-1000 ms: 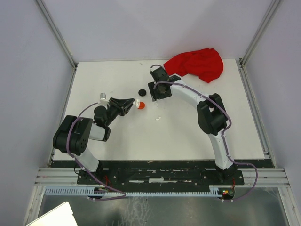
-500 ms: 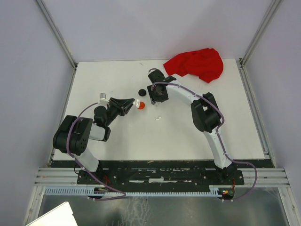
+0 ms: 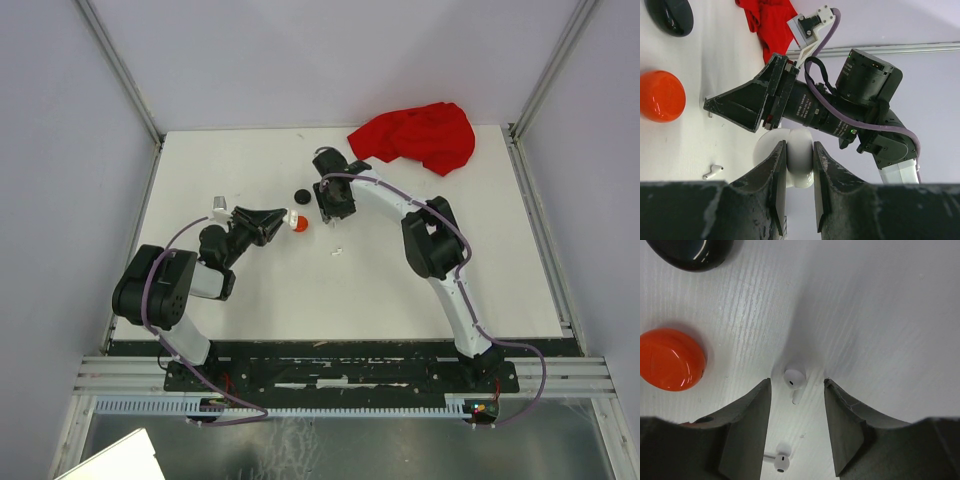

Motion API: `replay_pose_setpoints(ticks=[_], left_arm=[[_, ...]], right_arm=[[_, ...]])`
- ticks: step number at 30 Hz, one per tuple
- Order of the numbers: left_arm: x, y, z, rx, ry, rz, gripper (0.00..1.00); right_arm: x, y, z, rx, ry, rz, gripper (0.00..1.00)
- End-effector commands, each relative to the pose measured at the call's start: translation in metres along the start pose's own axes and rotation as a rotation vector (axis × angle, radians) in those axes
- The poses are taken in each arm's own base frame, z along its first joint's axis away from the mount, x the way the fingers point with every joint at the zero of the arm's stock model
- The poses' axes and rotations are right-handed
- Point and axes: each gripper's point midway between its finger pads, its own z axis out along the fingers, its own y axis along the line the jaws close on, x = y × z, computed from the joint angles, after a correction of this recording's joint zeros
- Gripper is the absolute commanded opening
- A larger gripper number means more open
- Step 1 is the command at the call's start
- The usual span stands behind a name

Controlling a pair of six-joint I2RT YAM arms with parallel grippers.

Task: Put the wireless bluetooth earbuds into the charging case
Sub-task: Pick up the earbud from the center of the board.

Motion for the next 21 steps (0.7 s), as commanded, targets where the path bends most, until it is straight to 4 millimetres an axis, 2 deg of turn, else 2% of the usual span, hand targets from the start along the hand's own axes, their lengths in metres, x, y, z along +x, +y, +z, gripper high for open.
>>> replay_pose_setpoints(ticks=[1,21], left_arm=[[-0.0023,-0.0166,0.0009,0.065,0.002,0.000,0.03],[-0.0027,-0.0168,0.0004,0.071,0.001,-0.004,0.03]], right_arm=[[-0.0105,0.0067,-0.0028,-0.013,-0.021,0.007,0.54],[-0.0069,0.0088,0.0044,-0.014,0.001,0.005,0.43]])
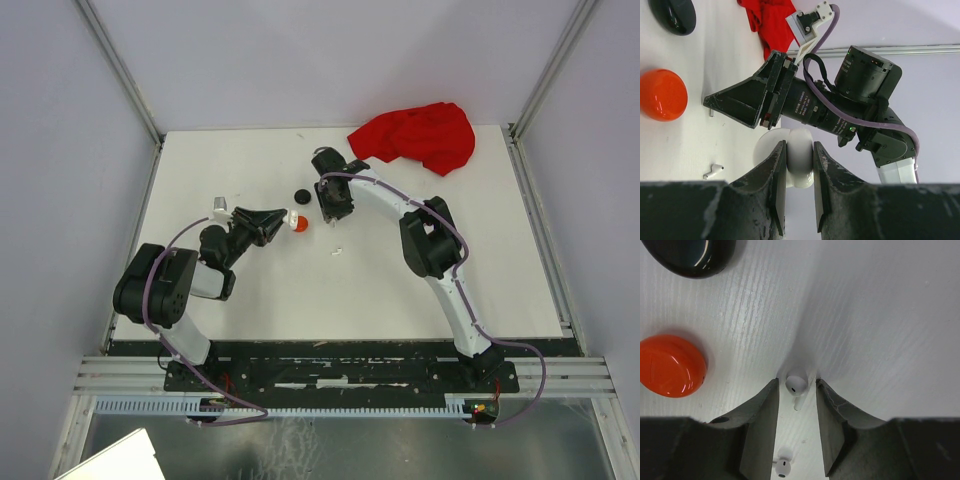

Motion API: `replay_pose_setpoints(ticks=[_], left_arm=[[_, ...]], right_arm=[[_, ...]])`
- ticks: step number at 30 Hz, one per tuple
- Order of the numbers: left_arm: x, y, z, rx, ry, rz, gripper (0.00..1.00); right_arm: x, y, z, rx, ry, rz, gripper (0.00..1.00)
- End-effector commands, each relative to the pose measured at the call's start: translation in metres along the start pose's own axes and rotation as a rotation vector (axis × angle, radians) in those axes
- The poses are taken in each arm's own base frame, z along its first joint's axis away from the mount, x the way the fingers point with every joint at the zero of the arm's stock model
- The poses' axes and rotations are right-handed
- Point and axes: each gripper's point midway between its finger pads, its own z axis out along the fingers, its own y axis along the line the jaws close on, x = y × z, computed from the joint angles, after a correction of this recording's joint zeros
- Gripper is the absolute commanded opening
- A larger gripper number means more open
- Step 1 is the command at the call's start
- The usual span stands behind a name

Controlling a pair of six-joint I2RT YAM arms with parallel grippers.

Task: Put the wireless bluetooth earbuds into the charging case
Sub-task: Pick up the earbud from the center of the board.

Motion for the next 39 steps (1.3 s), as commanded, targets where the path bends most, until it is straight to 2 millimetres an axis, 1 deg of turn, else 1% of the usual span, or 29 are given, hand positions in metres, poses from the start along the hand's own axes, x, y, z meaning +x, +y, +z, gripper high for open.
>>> replay_pose_setpoints(ticks=[1,9,21,23,30,35,37,39], left_arm=[[-0.002,-0.019,0.000,0.075,0.002,0.006,0.03],[-0.002,-0.018,0.000,0.072,0.002,0.004,0.03],[-0.002,-0.019,0.000,0.074,0.003,0.004,0.03],[-0.002,-0.019,0.000,0.075,0.003,0.004,0.03],[-0.003,-0.018,0.000,0.072,0.000,0.004,0.03],[-0.003,-0.017,0.000,0.070,0.002,0.004,0.03],[-0.002,-0.017,0.000,0.070,0.004,0.005,0.03],[-0.002,-0.015,0.000,0.066,0.003,0.003,0.03]], right_arm=[[-0.007,0.007,-0.002,-0.013,-0.013,0.007,0.43],[-0.004,0.006,-0.001,-0.010,-0.002,0.005,0.37],[-0.004,0.007,0.001,-0.012,0.004,0.002,0.34],[-0.004,0.007,0.002,-0.012,0.006,0.001,0.32],[-0.003,0.006,0.002,-0.010,0.011,-0.005,0.21],[-0.009,0.004,-0.005,-0.001,-0.015,-0.027,0.14],[-0.020,0.004,-0.012,-0.003,-0.070,-0.043,0.13],[-0.030,0.001,-0.025,-0.003,-0.142,-0.064,0.10]])
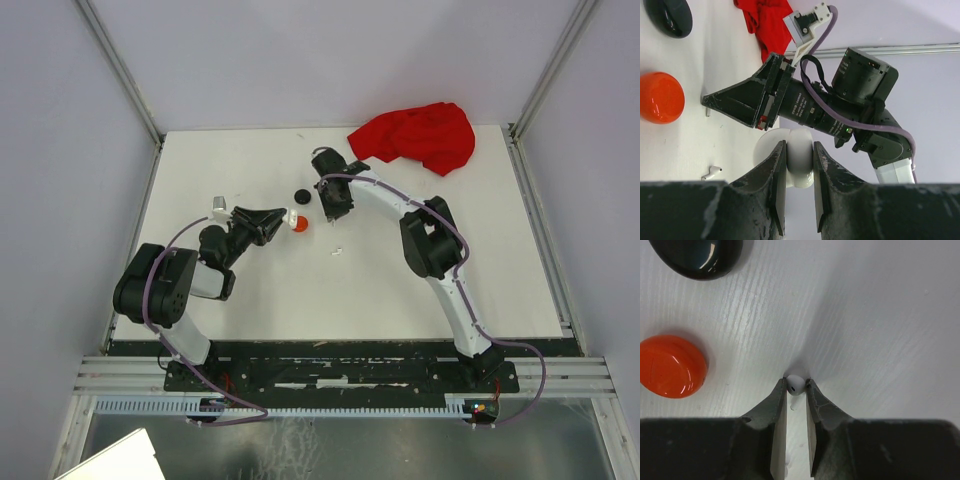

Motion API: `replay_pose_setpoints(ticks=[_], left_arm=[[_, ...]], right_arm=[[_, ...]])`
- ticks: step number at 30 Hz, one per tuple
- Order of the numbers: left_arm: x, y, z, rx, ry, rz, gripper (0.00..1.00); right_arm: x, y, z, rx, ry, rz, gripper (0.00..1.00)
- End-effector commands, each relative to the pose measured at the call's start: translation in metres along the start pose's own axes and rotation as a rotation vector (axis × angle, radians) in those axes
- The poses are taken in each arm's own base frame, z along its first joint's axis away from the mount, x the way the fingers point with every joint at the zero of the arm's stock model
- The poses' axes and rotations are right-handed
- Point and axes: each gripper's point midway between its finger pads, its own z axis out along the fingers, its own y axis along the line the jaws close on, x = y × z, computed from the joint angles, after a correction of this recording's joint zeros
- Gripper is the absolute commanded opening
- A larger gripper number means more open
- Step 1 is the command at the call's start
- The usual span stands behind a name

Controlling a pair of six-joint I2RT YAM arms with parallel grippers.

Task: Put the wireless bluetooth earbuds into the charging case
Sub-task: Pick up the earbud from the center of the board, then place the earbud in the charging case.

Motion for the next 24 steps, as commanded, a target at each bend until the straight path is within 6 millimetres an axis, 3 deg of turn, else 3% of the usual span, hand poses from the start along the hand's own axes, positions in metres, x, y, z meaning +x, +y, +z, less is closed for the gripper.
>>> replay_pose_setpoints(ticks=[1,8,16,24], left_arm=[[-0.001,-0.013,0.001,0.055,0.008,0.000,0.03],[0.001,-0.014,0.002,0.055,0.022,-0.005,0.03],[0.009,-0.014,0.007,0.054,0.054,-0.014,0.03],[0.012,-0.013,0.008,0.055,0.062,-0.019,0.03]], right_arm=[[-0.035,-0.001,-0.033,-0.002,-0.189,-0.052,0.08],[-0.066,-0.005,-0.089,-0.021,-0.460,-0.084,0.07],[-0.076,-0.003,-0.134,-0.067,-0.611,-0.106,0.06],[-0.073,-0.004,-0.141,-0.073,-0.619,-0.112,0.06]])
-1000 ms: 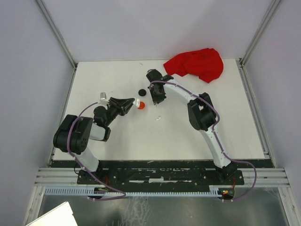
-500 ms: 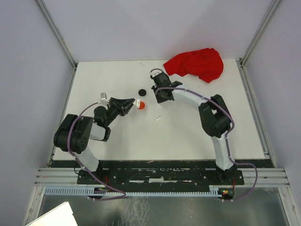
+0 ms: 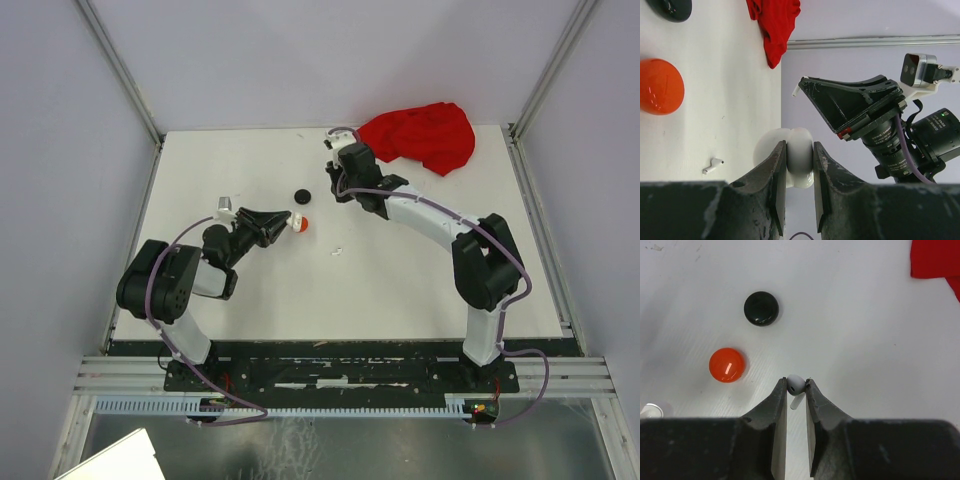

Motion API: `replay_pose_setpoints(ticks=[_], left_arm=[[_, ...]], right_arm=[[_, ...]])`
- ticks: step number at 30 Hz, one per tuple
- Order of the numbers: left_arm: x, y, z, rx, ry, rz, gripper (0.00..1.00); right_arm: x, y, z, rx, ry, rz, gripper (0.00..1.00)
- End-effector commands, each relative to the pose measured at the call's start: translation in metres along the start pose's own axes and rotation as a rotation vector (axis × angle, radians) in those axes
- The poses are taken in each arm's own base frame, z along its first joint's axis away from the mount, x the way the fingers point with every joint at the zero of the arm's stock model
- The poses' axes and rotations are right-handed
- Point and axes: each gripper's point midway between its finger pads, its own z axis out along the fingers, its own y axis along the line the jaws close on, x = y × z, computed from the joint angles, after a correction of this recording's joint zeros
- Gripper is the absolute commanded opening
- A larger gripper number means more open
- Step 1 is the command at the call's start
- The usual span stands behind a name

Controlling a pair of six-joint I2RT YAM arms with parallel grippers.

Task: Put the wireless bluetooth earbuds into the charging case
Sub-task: Place the earbud in the charging case.

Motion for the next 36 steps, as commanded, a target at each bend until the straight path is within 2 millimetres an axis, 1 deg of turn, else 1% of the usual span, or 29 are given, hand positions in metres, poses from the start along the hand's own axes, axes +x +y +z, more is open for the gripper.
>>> replay_pose_setpoints(ticks=[1,7,11,18,23,27,30,36], left_arm=[[0.000,-0.019,0.005,0.067,0.015,-0.008,0.03],[0.001,-0.019,0.005,0.068,0.018,-0.010,0.03],[0.002,-0.021,0.006,0.072,0.027,-0.010,0.03],[0.006,-0.019,0.010,0.071,0.046,-0.024,0.03],[0.014,-0.023,0.018,0.096,0.091,-0.056,0.03],[0.020,-0.025,0.023,0.113,0.115,-0.072,0.03],[0.023,-0.024,0.025,0.113,0.122,-0.076,0.03],[0.025,-0.024,0.028,0.114,0.129,-0.075,0.03]], right_arm=[[-0.024,0.004,-0.013,-0.018,-0.079,-0.008,0.06],[-0.027,0.005,-0.017,-0.027,-0.101,-0.009,0.06],[-0.030,0.009,-0.022,-0.057,-0.132,-0.016,0.06],[-0.047,0.026,-0.048,-0.176,-0.300,-0.009,0.06],[-0.052,0.037,-0.063,-0.258,-0.408,-0.040,0.06],[-0.055,0.043,-0.075,-0.306,-0.528,-0.069,0.03],[-0.056,0.045,-0.082,-0.322,-0.562,-0.078,0.02],[-0.057,0.049,-0.087,-0.348,-0.552,-0.072,0.02]])
